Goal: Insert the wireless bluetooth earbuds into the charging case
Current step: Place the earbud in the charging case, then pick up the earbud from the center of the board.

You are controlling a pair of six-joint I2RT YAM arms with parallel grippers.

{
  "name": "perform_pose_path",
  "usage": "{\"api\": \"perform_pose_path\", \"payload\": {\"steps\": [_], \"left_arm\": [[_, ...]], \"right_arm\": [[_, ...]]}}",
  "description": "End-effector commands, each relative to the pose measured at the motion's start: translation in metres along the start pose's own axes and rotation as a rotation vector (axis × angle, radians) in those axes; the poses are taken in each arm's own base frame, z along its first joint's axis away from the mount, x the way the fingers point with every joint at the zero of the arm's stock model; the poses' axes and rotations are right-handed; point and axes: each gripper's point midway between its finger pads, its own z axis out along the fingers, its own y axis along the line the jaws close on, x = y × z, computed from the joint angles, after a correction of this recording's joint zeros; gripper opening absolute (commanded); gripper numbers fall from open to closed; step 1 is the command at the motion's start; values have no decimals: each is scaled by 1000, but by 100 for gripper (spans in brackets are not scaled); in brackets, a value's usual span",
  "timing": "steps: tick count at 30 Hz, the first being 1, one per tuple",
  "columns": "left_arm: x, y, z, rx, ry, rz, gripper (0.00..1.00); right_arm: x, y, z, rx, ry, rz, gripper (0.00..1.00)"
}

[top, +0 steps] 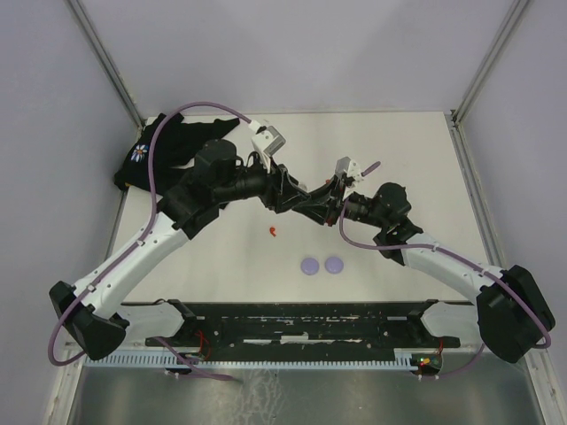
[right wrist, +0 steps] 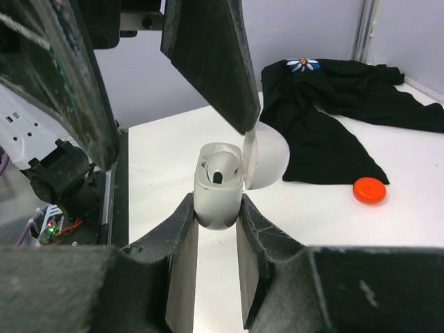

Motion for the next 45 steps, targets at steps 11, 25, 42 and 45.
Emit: {"api": "perform_pose_path", "payload": {"steps": [11, 25, 42, 45], "left_arm": [[-37, 38, -25, -283, -117, -6, 69], [66, 124, 41, -444, 243, -38, 68], [161, 184, 114, -249, 696, 212, 63], [172, 194, 121, -244, 754, 226, 62]], "right_arm": [[3, -46, -25, 239, 8, -99, 2], [27, -72, -86, 537, 144, -186, 2], [38, -71, -107, 584, 243, -221, 2], [40, -70, -110, 589, 253, -217, 2]]}}
